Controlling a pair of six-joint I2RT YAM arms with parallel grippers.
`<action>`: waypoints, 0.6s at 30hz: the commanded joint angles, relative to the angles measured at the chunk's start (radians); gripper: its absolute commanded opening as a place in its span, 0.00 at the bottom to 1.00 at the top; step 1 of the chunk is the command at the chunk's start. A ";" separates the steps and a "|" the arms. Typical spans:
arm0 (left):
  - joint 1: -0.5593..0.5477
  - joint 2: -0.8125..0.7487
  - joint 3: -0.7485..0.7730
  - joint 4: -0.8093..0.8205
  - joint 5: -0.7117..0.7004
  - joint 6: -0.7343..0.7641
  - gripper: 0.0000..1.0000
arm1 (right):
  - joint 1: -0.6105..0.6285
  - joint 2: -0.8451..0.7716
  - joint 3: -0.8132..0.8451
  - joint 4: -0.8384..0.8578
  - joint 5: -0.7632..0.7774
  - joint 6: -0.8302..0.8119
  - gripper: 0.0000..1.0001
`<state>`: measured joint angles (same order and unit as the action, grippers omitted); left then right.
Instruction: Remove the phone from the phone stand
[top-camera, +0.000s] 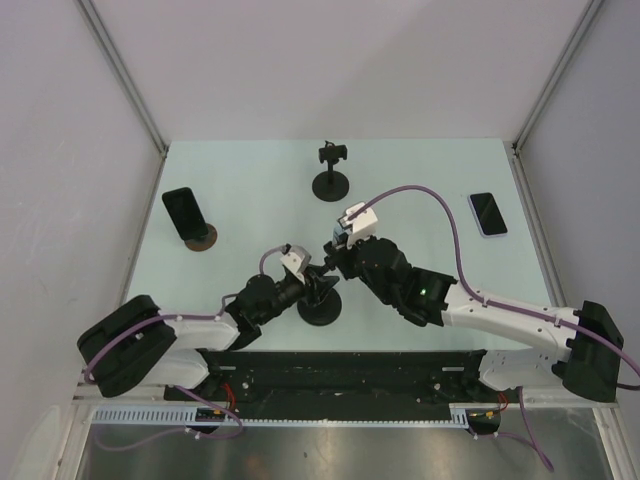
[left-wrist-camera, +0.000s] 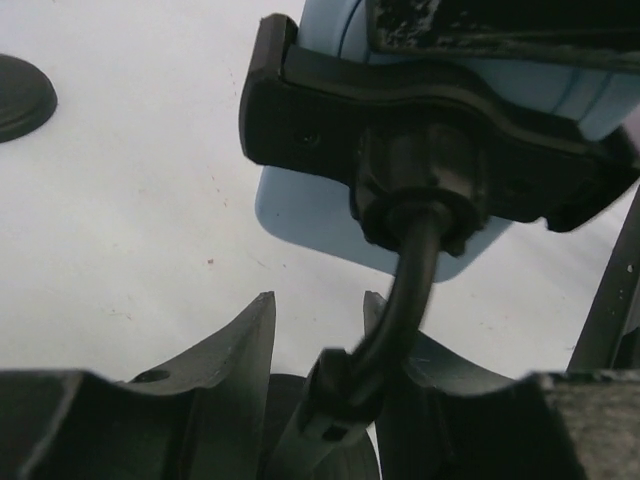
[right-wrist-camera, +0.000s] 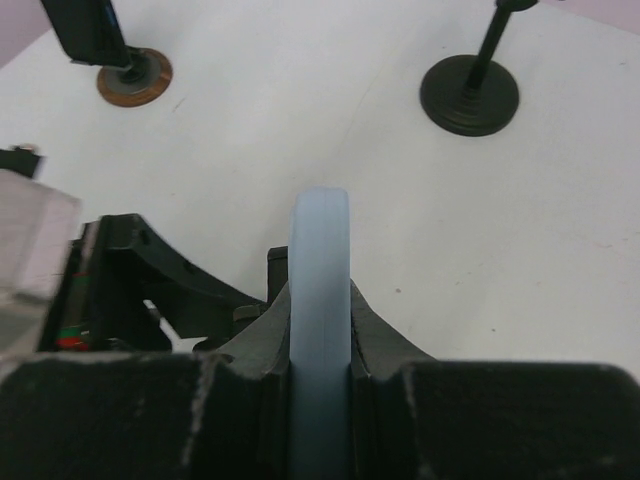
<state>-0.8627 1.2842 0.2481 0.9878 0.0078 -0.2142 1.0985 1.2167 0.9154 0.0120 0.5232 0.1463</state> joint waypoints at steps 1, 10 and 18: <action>0.022 0.063 -0.013 -0.006 -0.069 -0.016 0.48 | 0.029 -0.065 0.019 0.065 -0.190 0.078 0.00; 0.021 -0.112 -0.066 0.002 -0.035 -0.024 0.70 | 0.038 -0.085 0.019 0.029 -0.132 -0.008 0.00; 0.016 -0.339 -0.124 -0.081 -0.032 -0.047 0.91 | 0.081 -0.080 0.019 0.019 0.021 -0.073 0.00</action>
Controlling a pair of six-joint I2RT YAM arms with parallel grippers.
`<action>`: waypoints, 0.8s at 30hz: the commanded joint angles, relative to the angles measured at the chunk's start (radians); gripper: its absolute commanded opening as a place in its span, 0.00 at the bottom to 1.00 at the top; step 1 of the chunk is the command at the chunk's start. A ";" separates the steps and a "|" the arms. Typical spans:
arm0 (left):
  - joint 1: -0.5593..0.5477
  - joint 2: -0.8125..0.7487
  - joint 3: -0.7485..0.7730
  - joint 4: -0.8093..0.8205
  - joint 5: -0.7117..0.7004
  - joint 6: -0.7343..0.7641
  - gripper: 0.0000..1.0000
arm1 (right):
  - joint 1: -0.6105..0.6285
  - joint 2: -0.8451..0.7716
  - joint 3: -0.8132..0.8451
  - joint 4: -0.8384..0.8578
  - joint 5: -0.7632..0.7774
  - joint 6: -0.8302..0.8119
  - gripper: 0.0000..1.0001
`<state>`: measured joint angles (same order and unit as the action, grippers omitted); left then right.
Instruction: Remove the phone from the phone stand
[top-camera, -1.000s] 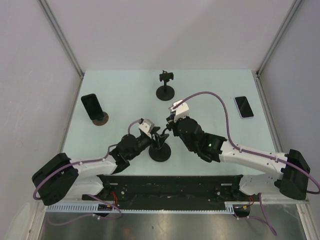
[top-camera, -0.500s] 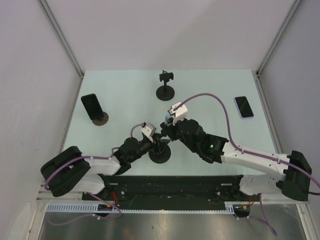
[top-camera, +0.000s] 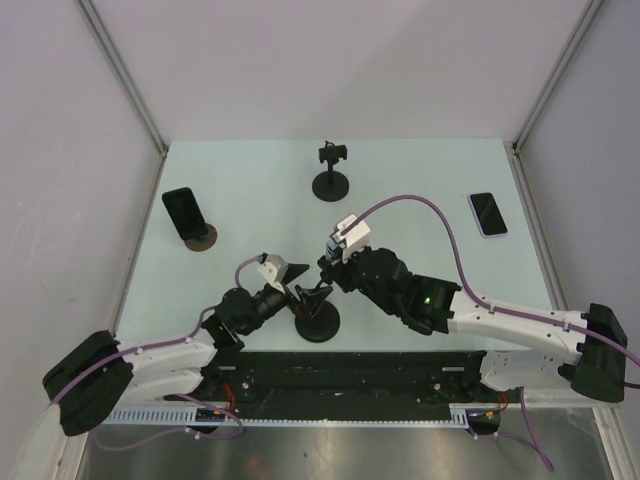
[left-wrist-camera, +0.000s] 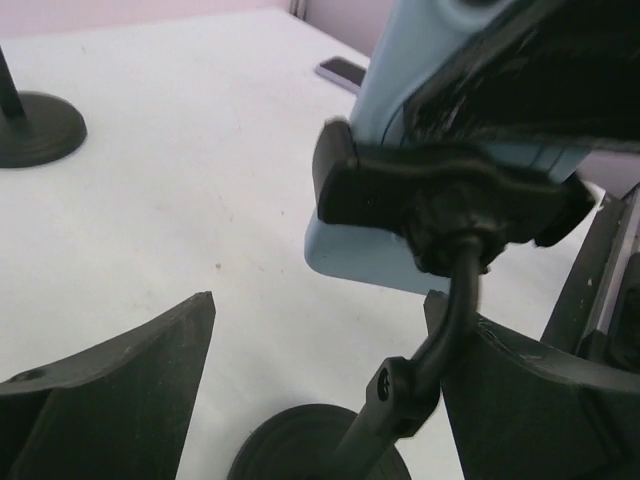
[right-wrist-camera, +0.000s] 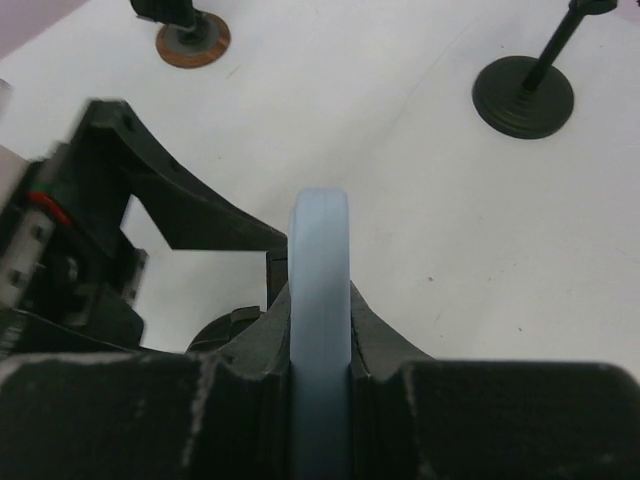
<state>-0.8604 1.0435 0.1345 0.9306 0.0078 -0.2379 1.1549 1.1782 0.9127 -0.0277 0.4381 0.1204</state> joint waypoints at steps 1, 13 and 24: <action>0.012 -0.114 -0.010 -0.065 -0.031 -0.021 0.94 | 0.032 -0.038 0.022 0.060 0.126 -0.054 0.00; -0.060 -0.125 0.065 -0.246 -0.074 -0.029 0.92 | 0.049 -0.005 0.022 0.074 0.346 -0.018 0.00; -0.071 0.093 0.246 -0.253 -0.100 -0.066 0.80 | 0.055 0.003 0.022 0.032 0.384 0.055 0.17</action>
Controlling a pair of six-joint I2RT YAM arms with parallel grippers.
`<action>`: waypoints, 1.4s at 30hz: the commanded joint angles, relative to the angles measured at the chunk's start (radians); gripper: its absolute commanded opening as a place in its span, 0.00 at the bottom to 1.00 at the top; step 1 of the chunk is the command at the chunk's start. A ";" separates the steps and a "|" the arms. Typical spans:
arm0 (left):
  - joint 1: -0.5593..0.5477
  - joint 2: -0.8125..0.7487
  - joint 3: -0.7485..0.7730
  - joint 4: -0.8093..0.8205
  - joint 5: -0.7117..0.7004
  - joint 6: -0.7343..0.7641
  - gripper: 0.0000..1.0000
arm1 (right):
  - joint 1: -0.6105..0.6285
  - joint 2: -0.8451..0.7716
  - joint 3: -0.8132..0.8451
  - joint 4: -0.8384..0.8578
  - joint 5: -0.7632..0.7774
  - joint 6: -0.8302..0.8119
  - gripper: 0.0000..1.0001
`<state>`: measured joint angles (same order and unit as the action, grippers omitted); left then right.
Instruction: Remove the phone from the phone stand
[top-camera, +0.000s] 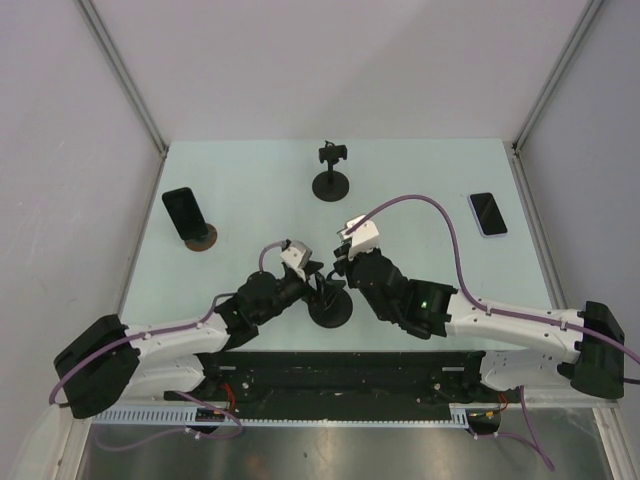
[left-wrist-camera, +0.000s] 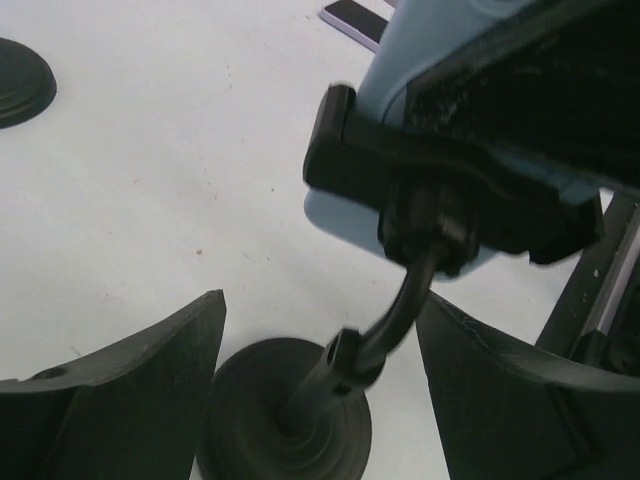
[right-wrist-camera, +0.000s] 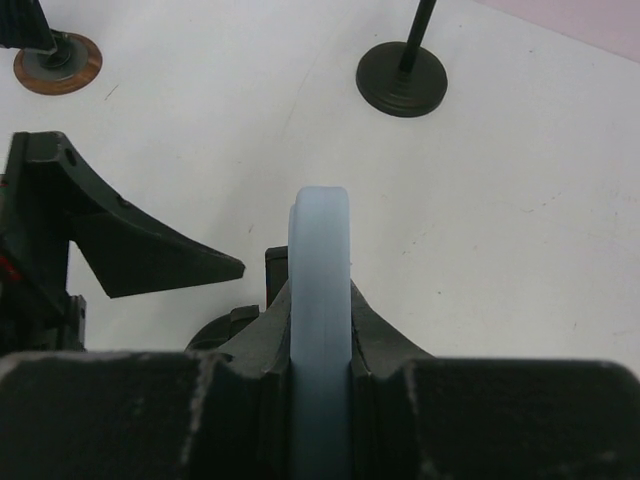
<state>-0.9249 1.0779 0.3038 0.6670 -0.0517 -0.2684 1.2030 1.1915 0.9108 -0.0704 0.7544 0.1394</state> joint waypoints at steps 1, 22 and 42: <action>-0.006 0.074 0.084 0.009 -0.043 -0.037 0.73 | 0.007 -0.012 0.023 0.075 0.068 0.035 0.19; 0.146 0.194 0.146 0.002 0.496 0.265 0.00 | -0.267 -0.294 0.022 -0.172 -0.673 -0.171 0.98; 0.167 0.246 0.186 -0.015 0.828 0.357 0.00 | -0.464 -0.294 -0.019 -0.180 -1.239 -0.405 1.00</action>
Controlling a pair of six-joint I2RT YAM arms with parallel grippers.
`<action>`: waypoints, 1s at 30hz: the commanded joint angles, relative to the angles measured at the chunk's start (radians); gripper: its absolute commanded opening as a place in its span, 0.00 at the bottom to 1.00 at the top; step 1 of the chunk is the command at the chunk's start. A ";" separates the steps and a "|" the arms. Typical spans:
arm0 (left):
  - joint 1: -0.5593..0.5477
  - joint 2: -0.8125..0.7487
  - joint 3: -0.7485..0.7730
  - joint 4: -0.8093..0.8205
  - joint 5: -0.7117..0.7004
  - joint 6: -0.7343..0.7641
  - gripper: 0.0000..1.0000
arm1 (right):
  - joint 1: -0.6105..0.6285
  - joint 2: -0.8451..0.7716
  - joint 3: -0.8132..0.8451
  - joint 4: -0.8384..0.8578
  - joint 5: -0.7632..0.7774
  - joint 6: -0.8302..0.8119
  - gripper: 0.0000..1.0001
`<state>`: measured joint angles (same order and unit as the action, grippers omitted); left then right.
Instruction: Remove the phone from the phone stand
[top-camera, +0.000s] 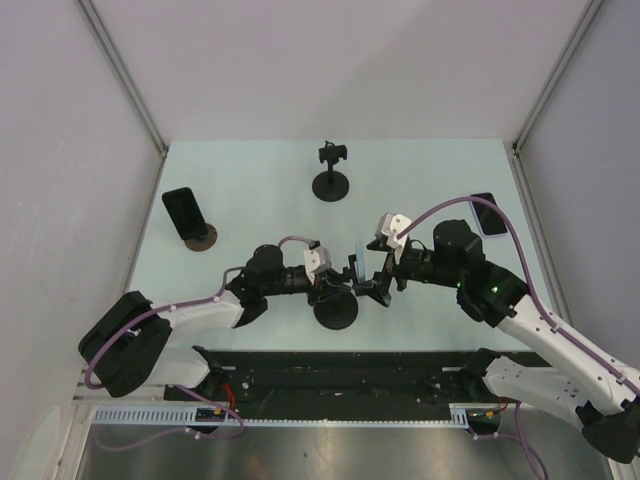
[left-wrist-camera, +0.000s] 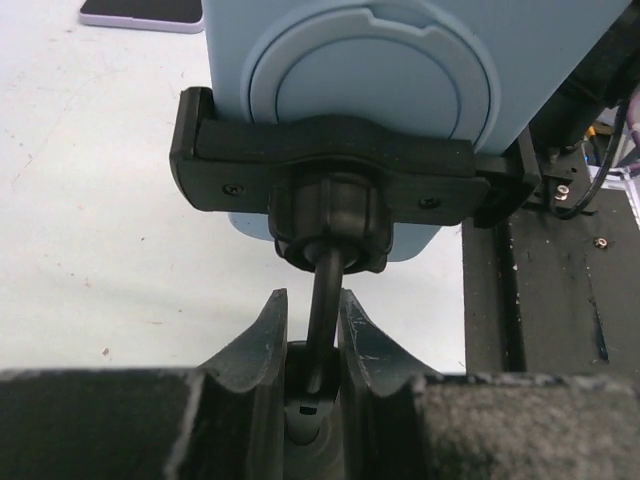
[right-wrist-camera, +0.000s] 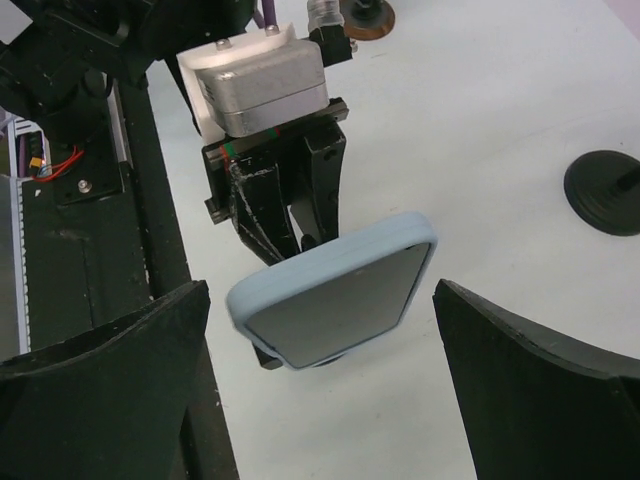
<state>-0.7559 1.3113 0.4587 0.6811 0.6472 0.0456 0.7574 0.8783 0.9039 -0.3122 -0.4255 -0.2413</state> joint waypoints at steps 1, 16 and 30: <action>-0.002 0.014 0.032 -0.031 0.129 0.045 0.00 | -0.029 0.037 -0.013 0.068 -0.076 -0.029 1.00; -0.002 -0.012 0.047 -0.069 0.131 0.031 0.02 | -0.035 0.090 -0.013 0.061 -0.228 -0.053 0.68; -0.003 -0.325 -0.063 -0.074 -0.382 -0.114 0.91 | 0.186 0.077 -0.031 0.240 0.542 0.135 0.00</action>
<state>-0.7563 1.1126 0.4507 0.5880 0.4931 -0.0074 0.8501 0.9604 0.8803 -0.2207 -0.3576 -0.2085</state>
